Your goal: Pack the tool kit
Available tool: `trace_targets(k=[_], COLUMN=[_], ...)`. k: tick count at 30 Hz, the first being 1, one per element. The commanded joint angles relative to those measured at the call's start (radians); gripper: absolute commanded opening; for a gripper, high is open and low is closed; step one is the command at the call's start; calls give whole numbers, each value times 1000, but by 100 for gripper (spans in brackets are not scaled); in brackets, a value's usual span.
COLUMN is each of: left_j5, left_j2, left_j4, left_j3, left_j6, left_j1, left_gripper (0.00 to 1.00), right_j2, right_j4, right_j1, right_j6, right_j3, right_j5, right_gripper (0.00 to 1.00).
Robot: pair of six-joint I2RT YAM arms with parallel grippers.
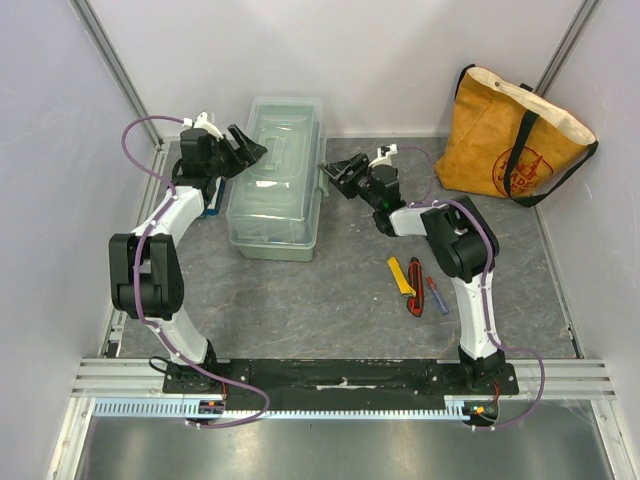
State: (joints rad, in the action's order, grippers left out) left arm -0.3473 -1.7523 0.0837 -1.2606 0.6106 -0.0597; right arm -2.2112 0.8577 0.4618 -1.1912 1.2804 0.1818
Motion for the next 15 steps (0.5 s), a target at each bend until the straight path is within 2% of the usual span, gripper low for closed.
trace_targets(k=[1, 4, 11, 15], left_j5=[-486, -473, -447, -432], left_j2=[-136, -130, -116, -108], left_j4=[-348, -354, -354, -351], left_j3=[95, 96, 115, 124], left_j6=[144, 146, 161, 176], left_j1=[-282, -276, -249, -232], left_gripper=[65, 65, 65, 64], right_j2=[56, 62, 7, -44], right_j4=[-46, 48, 475, 642], right_j1=[230, 213, 176, 164], right_j6=[94, 32, -252, -381], right_j3=[47, -7, -113, -136], right_j5=[266, 269, 252, 217], right_gripper=[44, 47, 53, 59])
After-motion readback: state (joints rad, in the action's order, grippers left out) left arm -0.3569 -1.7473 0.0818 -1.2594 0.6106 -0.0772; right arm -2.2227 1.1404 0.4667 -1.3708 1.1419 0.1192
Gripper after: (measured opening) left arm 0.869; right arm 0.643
